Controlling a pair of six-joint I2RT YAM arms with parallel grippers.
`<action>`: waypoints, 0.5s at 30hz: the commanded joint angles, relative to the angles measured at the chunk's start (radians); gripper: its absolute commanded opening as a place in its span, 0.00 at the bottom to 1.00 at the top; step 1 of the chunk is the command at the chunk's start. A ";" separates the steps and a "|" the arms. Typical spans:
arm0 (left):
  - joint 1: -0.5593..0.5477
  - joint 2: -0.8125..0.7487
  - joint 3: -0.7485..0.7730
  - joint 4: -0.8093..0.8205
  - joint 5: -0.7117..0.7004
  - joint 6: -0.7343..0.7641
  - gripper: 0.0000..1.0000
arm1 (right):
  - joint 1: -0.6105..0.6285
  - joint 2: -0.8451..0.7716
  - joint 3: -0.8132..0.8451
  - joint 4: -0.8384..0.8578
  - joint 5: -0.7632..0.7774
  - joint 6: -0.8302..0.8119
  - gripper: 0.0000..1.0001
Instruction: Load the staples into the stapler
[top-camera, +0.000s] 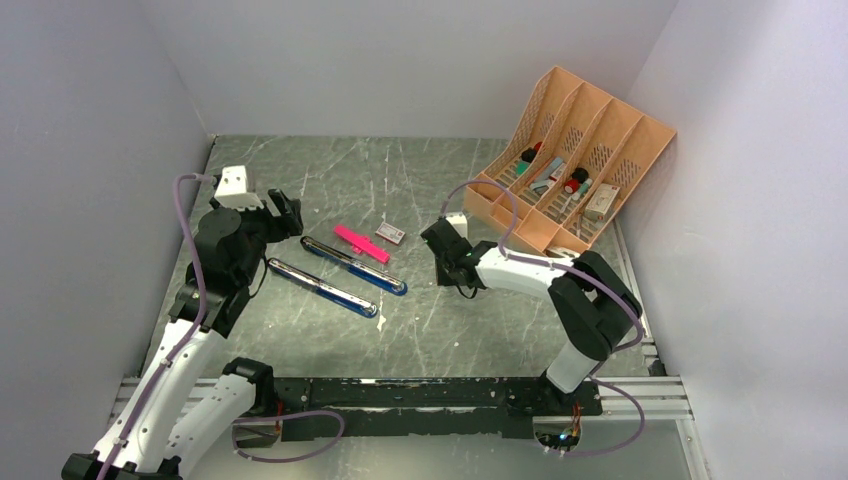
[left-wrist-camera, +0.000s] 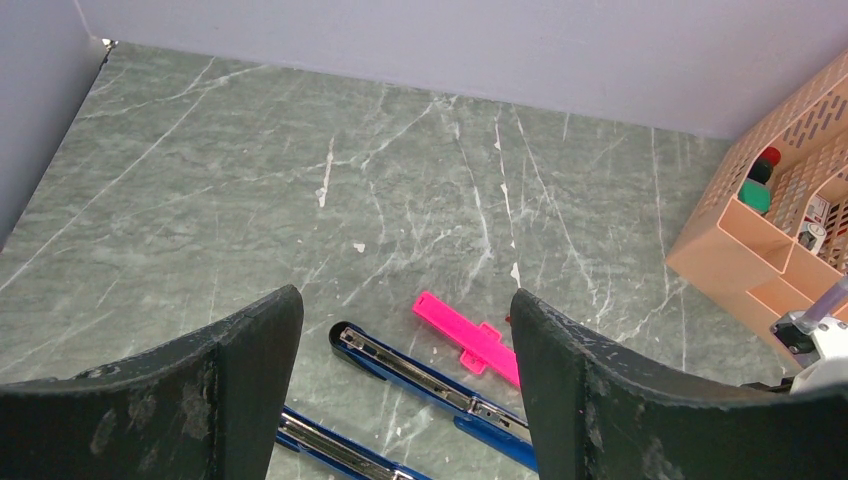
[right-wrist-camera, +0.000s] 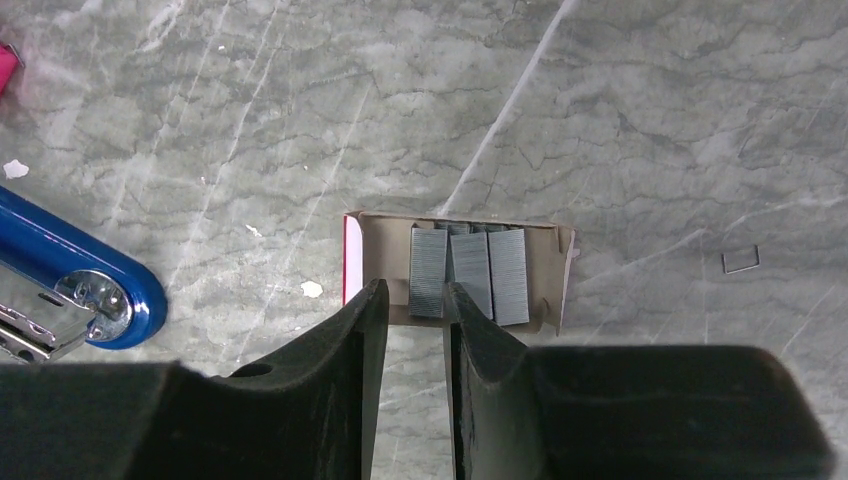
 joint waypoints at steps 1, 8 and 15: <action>0.012 -0.003 0.001 0.024 0.023 0.006 0.80 | 0.002 0.009 0.025 -0.006 0.010 -0.005 0.30; 0.012 -0.004 0.002 0.025 0.025 0.008 0.80 | 0.002 0.028 0.031 -0.007 0.003 -0.007 0.30; 0.012 -0.005 0.001 0.023 0.023 0.008 0.80 | 0.003 0.038 0.033 -0.012 0.003 -0.004 0.30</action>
